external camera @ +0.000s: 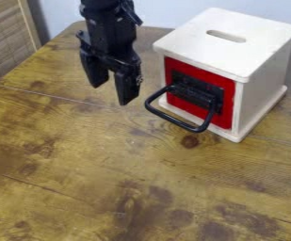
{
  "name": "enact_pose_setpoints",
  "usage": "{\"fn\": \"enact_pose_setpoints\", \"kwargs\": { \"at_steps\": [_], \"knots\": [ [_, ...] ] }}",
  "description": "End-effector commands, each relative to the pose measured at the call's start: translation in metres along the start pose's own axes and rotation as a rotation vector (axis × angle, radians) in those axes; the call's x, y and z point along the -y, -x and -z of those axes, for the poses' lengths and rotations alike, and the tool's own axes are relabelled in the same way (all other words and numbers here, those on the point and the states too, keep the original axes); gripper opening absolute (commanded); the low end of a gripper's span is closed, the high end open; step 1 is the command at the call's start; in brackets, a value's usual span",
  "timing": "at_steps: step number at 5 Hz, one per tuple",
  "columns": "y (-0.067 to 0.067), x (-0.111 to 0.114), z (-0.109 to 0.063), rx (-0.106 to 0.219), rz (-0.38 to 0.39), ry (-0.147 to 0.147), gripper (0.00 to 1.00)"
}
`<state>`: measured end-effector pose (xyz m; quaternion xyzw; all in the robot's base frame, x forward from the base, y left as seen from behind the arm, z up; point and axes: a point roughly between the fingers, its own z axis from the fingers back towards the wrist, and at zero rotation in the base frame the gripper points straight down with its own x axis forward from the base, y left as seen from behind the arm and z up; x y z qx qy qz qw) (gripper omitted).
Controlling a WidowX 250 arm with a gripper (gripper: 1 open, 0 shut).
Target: Close the drawer
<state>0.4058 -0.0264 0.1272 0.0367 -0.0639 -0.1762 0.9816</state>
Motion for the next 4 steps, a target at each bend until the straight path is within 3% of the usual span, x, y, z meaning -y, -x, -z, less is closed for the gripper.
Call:
{"fn": "enact_pose_setpoints", "kwargs": {
  "at_steps": [1,2,3,4],
  "knots": [
    [0.002,-0.02,-0.006,0.047,-0.031,-0.044,1.0],
    [-0.011,-0.02,-0.005,0.02,-0.047,-0.05,1.0],
    [-0.022,-0.01,-0.02,0.015,-0.016,-0.063,1.0],
    [-0.028,0.003,-0.026,0.014,0.031,-0.046,1.0]
  ]
}}
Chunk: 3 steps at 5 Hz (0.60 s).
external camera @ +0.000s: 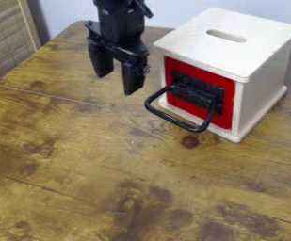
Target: Close the drawer
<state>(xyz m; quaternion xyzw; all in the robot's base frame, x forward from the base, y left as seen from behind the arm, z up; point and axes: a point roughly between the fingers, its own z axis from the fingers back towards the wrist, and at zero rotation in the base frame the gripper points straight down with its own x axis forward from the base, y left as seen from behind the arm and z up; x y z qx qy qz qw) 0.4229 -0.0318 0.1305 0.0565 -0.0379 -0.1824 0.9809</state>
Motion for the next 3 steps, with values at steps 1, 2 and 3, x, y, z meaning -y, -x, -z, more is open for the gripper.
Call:
{"fn": "enact_pose_setpoints", "kwargs": {
  "at_steps": [1,2,3],
  "knots": [
    [0.003,0.011,-0.017,0.09,-0.003,0.008,1.0],
    [0.022,0.007,-0.017,0.097,-0.018,0.012,1.0],
    [0.028,0.0,-0.027,0.109,-0.07,-0.002,1.0]
  ]
}}
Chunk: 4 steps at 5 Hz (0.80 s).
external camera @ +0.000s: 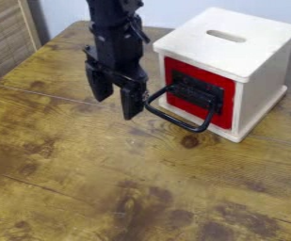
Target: Close the drawer
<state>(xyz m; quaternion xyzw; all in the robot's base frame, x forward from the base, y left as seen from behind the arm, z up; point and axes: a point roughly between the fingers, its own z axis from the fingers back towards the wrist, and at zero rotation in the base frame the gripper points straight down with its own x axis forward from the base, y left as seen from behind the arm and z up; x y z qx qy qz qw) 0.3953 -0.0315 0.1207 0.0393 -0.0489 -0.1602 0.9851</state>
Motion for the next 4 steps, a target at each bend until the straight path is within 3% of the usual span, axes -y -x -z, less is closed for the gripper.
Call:
{"fn": "enact_pose_setpoints", "kwargs": {
  "at_steps": [1,2,3,4],
  "knots": [
    [0.003,-0.015,-0.041,0.097,-0.074,-0.035,1.0],
    [-0.006,-0.01,-0.027,0.088,-0.122,-0.05,1.0],
    [-0.001,0.0,-0.02,0.07,-0.081,-0.028,1.0],
    [0.008,0.026,-0.02,0.058,-0.035,-0.004,1.0]
  ]
}}
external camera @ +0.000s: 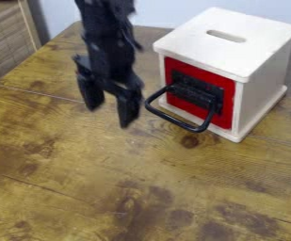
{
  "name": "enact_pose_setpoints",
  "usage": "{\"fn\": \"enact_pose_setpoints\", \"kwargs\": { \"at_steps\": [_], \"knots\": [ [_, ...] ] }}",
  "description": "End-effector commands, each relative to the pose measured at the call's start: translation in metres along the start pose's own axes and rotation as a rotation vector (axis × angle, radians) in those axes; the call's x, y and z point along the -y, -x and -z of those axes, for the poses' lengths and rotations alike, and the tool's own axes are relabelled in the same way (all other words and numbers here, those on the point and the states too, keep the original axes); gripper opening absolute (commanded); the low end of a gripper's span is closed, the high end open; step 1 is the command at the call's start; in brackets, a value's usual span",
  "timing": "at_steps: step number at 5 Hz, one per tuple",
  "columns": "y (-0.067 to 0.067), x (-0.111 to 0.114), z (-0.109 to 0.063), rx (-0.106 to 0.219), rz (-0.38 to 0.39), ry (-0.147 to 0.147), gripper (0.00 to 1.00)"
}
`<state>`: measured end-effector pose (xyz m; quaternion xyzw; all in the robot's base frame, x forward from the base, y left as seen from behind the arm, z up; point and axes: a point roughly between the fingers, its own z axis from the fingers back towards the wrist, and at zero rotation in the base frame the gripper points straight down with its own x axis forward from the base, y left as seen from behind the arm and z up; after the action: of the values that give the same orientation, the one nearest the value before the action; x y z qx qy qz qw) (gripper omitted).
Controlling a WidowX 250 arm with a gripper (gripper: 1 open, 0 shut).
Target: Close the drawer
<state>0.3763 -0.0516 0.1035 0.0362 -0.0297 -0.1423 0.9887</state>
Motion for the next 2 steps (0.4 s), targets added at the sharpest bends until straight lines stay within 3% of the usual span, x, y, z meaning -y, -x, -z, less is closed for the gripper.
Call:
{"fn": "enact_pose_setpoints", "kwargs": {
  "at_steps": [1,2],
  "knots": [
    [0.003,0.038,-0.044,0.095,0.001,0.002,1.0],
    [0.006,0.062,-0.049,0.089,-0.028,0.007,1.0]
  ]
}}
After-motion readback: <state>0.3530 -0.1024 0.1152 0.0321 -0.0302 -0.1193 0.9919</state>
